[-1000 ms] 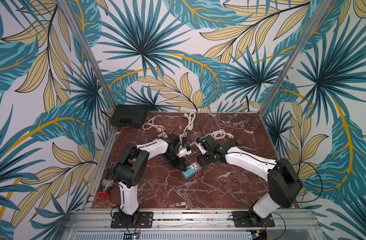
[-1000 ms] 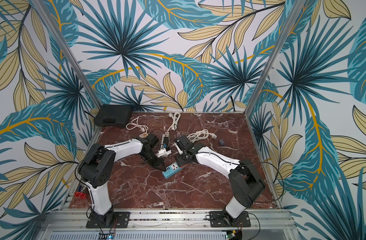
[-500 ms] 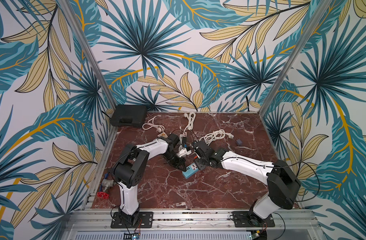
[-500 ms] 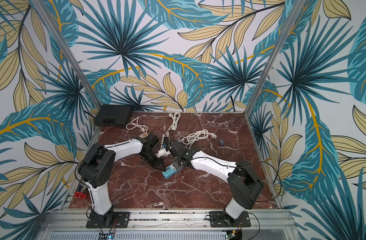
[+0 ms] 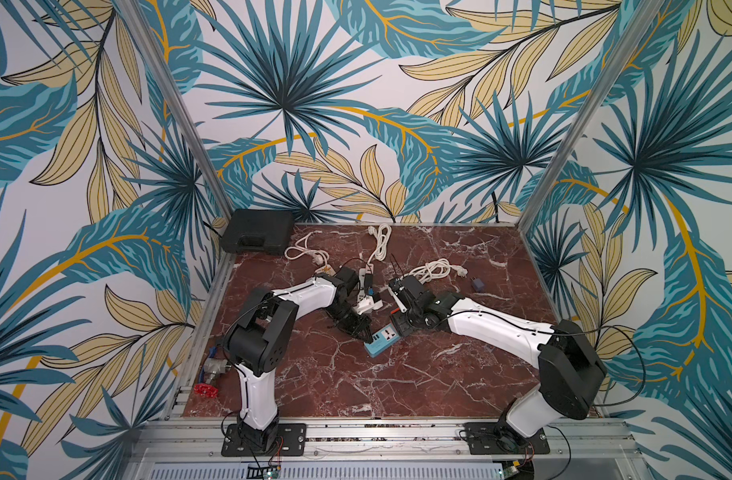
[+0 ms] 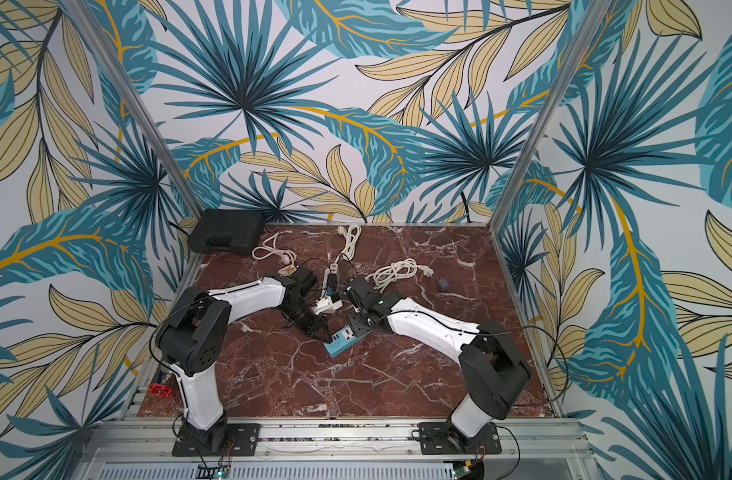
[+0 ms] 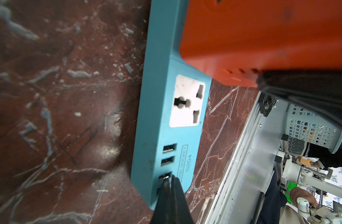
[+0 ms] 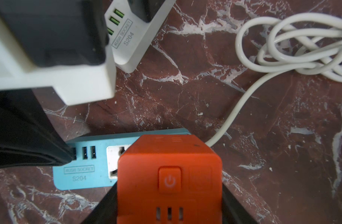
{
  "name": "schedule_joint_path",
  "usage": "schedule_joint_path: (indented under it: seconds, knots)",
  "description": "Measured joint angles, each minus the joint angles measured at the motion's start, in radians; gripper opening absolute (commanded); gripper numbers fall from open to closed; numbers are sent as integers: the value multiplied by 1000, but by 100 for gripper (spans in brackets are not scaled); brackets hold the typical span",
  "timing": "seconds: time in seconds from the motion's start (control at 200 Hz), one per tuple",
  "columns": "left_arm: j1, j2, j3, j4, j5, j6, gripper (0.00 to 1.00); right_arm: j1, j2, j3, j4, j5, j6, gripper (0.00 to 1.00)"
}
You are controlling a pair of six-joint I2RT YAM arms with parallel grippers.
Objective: Pull the plug off the socket
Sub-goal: Remove the plug from the socket.
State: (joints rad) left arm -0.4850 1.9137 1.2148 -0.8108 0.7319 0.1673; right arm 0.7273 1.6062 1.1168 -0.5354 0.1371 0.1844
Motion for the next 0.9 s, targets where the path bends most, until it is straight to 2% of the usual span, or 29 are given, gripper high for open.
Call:
schedule_joint_path:
  seconds: [0.341, 0.566, 0.756, 0.901]
  knots:
    - [0, 0, 0, -5, 2, 0, 0, -12, -2, 24, -50, -32, 29, 0]
    - [0, 2, 1, -1, 2, 0, 0, 39, -6, 28, -55, 45, 33, 0]
    - [0, 3, 1, -1, 2, 0, 0, 130, -37, 31, -38, 103, 29, 0]
    - [0, 3, 1, -1, 3, 0, 0, 136, -40, 35, -38, 139, 26, 0]
